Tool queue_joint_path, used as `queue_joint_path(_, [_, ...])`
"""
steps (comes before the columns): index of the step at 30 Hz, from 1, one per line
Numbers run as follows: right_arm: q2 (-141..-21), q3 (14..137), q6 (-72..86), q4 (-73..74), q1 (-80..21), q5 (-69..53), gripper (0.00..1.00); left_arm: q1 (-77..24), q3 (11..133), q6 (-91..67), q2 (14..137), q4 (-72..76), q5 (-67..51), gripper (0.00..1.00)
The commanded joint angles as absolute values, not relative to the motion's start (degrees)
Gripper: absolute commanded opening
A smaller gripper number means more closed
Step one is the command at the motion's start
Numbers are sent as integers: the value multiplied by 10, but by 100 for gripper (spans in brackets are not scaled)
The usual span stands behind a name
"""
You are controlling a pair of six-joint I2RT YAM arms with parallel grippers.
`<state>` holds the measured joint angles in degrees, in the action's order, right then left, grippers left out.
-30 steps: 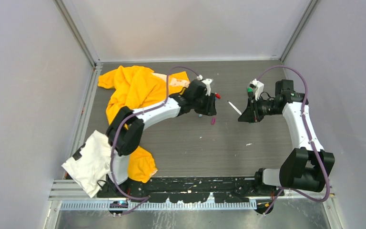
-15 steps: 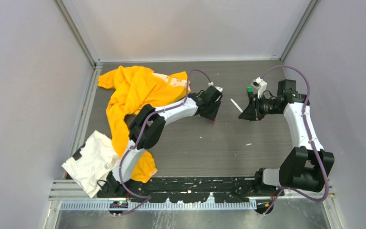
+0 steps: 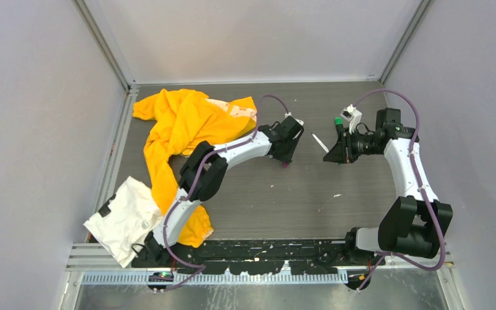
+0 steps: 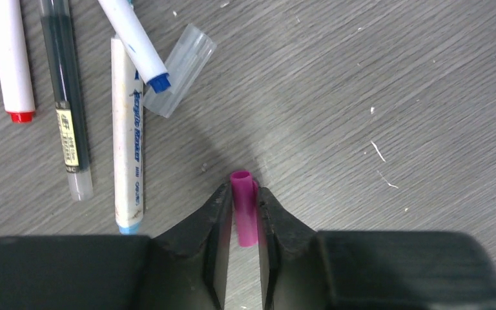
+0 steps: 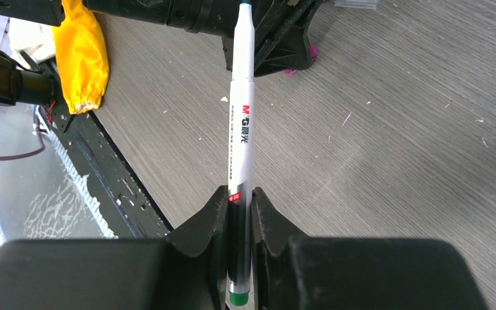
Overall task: Insert the pens into the pen caps
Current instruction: Insert the pen cap onto the pen.
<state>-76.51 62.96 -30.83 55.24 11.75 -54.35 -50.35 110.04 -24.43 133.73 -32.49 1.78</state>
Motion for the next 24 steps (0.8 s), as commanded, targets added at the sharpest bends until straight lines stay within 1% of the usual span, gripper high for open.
queue_joint_path(1, [-764, 628, -302, 540, 119, -562, 1, -512, 1107, -216, 1347, -381, 33, 16])
queue_joint_path(3, [-764, 627, -302, 540, 120, -562, 1, -512, 1093, -206, 1336, -382, 35, 9])
queue_joint_path(5, [-764, 627, -302, 541, 119, -563, 1, -512, 1072, -191, 1317, -380, 35, 7])
queue_joint_path(11, [-765, 626, -305, 544, 120, -567, 1, -512, 950, -113, 1221, -322, 3, 6])
queue_joint_path(15, [-771, 624, -325, 553, 119, -577, 1, -510, 875, -74, 1164, -296, -42, 6])
queue_joint_path(20, [-775, 627, -401, 600, 108, -596, 1, -498, 794, -54, 1118, -259, -121, 6])
queue_joint_path(24, [-782, 633, -485, 651, 94, -606, 1, -485, 754, -28, 1092, -259, -166, 7])
